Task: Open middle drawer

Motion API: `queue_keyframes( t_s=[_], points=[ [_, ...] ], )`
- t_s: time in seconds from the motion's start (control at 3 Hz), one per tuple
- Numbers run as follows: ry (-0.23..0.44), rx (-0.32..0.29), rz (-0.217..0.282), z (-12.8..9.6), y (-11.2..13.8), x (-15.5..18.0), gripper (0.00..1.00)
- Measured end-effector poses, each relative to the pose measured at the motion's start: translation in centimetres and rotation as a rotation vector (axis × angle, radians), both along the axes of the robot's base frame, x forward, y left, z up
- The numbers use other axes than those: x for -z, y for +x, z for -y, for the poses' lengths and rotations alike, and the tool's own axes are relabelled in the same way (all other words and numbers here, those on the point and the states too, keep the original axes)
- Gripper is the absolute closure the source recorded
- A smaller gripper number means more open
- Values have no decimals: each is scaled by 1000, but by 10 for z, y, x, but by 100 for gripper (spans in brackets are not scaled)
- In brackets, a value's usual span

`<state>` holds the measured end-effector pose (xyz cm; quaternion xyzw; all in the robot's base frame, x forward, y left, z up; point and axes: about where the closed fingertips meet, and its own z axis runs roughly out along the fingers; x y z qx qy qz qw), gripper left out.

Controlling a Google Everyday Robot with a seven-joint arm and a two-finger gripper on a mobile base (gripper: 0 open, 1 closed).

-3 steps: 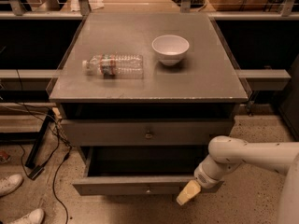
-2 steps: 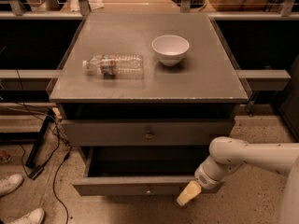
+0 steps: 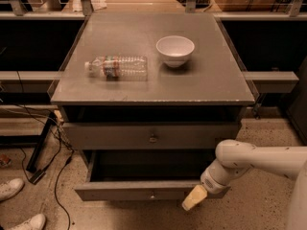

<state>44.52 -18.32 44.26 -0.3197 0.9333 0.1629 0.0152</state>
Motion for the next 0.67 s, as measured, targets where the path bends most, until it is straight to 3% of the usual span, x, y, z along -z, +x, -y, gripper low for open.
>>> queue_keyframes(
  t_s=[0.67],
  points=[
    [-4,10,-6,3,5,-1,0]
  ],
)
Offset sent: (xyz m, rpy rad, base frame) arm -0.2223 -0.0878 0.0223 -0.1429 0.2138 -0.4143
